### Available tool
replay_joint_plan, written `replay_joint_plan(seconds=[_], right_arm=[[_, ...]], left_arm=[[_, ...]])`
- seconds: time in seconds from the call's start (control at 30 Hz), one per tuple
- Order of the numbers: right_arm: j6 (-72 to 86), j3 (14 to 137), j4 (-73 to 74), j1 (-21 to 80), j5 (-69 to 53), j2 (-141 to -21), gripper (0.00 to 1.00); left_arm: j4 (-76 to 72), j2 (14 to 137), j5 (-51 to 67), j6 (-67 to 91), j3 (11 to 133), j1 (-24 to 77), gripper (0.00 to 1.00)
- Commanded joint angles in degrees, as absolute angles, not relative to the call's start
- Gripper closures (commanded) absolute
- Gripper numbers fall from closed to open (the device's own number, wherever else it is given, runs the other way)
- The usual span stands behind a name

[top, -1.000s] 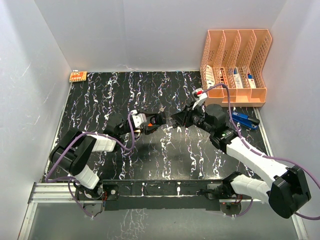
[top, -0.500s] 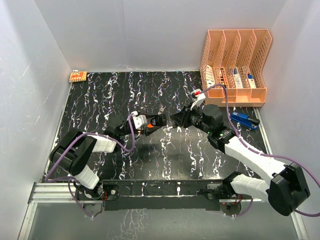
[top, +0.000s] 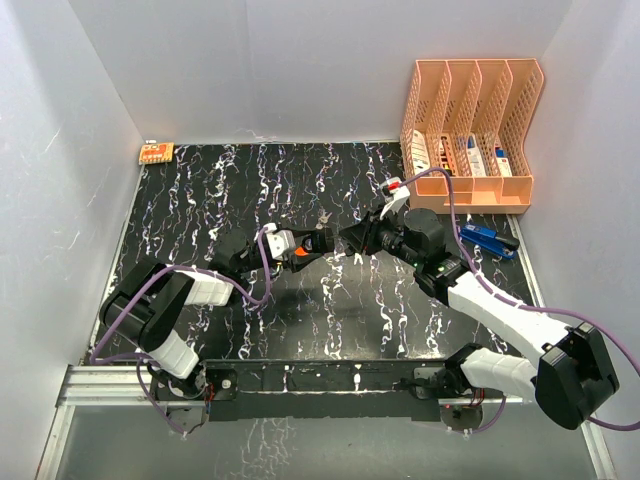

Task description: Unlock with the key

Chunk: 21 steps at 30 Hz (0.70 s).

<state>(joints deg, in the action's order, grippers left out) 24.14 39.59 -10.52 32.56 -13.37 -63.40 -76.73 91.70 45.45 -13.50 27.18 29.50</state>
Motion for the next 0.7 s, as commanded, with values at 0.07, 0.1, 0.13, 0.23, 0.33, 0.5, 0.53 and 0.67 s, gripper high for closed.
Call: replay_joint_plan(seconds=[0.07,0.1,0.13,0.23,0.33,0.5,0.53,0.67], right_arm=[[24.67,41.40,-14.89,33.08,-12.58,-63.83,1.00],[24.77,41.40,-14.94,33.10,-12.45,-63.89,1.00],[24.86,41.41,-14.89,33.12,-12.33,-64.05,1.00],[25.21,41.48,-14.90,33.20,-12.06,-64.32,1.00],[25.93,41.72,-14.91,33.30,-12.03,-64.62,1.00],[27.49,42.50,-14.52,33.77,-12.13,-65.59,1.00],[28.09,42.68,-14.43,33.87,-12.13,-65.87,1.00],[29.32,43.45,-13.98,34.48,-11.49,-66.85,1.00]], left_arm=[[-83.82,88.88,45.91,-14.63,27.79,30.04,1.00],[-84.03,88.87,45.81,-14.54,27.84,30.04,1.00],[-84.17,88.88,45.73,-14.51,27.86,30.10,1.00],[-84.46,88.73,45.45,-14.54,27.93,30.32,1.00],[-84.79,88.49,44.66,-14.72,27.94,30.62,1.00],[-82.38,87.53,41.29,-17.97,27.93,32.45,1.00],[-81.18,87.24,39.66,-19.56,27.99,33.24,1.00],[-77.18,86.54,33.36,-24.64,28.70,36.55,1.00]])
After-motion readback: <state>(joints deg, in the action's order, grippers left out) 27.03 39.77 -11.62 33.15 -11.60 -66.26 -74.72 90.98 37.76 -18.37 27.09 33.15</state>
